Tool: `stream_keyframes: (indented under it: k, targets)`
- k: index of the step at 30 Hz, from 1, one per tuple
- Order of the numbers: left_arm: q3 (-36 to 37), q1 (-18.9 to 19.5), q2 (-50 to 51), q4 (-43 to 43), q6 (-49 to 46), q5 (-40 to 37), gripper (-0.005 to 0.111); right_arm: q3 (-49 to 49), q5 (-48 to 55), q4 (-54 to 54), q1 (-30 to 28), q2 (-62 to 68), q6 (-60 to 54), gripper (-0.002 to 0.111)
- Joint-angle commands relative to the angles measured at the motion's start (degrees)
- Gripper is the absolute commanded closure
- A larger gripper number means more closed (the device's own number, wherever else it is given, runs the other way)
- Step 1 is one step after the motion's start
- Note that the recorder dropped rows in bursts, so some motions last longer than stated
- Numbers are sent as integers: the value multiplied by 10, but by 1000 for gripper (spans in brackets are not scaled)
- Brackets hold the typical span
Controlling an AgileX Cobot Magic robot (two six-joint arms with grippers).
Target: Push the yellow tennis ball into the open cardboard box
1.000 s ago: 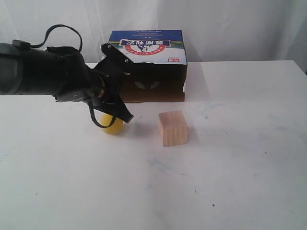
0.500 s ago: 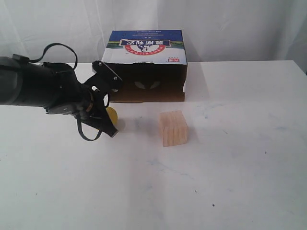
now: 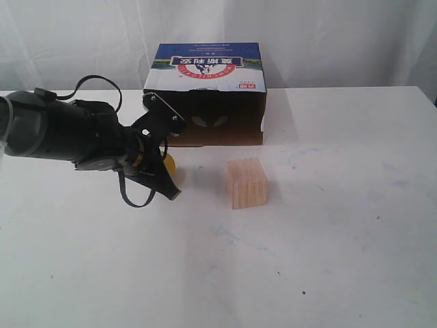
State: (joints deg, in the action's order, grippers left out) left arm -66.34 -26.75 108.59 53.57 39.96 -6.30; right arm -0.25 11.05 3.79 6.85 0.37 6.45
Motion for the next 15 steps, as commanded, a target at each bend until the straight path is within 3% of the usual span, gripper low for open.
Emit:
stream_keyframes:
  k: [1,15]
  targets:
    - [6,-2,14,-5,18,-2,107,3,-4,-1,-1,-4,-2,108]
    - [-22,-3,35,-5,20,35,107,3,-4,-1,-1,-4,-2,108]
